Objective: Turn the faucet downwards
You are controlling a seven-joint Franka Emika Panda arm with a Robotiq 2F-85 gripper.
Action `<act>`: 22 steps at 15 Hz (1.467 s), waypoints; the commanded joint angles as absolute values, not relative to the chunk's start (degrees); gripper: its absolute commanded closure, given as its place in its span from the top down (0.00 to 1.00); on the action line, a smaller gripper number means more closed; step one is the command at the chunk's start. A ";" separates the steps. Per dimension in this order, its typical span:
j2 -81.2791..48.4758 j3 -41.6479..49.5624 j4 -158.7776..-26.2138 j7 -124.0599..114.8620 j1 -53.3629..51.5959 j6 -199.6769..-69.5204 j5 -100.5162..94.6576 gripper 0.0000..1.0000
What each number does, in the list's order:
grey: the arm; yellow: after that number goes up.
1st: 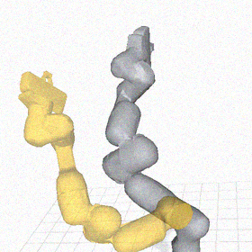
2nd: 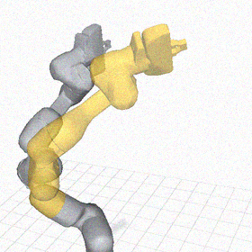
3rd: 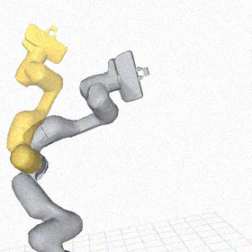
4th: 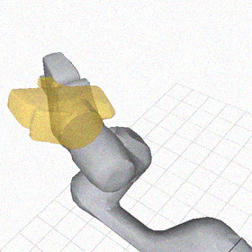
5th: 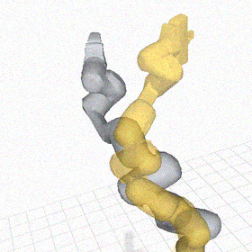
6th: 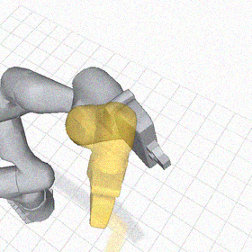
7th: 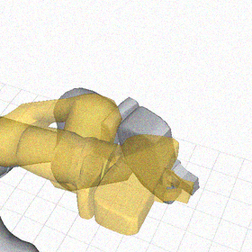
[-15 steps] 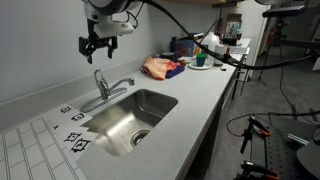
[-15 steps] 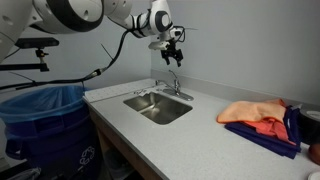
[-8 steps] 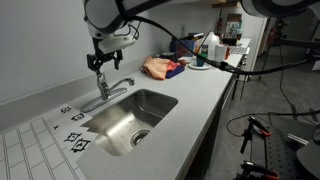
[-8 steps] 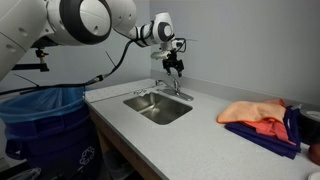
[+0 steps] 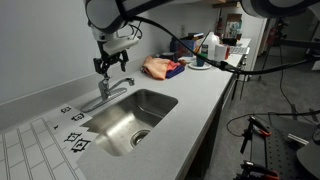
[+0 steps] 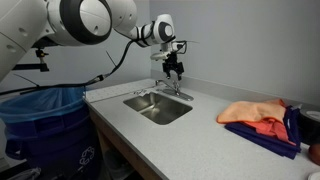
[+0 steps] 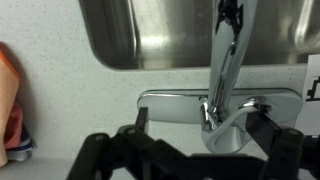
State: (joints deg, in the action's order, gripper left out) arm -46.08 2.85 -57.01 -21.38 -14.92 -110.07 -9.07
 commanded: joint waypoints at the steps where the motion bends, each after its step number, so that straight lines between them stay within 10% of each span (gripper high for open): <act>1: -46.65 3.57 -56.18 -22.32 -15.19 -106.52 -9.47 1.00; 22: -42.55 7.63 -59.29 -25.72 -15.32 -125.28 -13.95 1.00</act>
State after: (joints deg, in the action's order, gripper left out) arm -45.02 6.77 -57.28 -24.13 -14.75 -119.85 -12.61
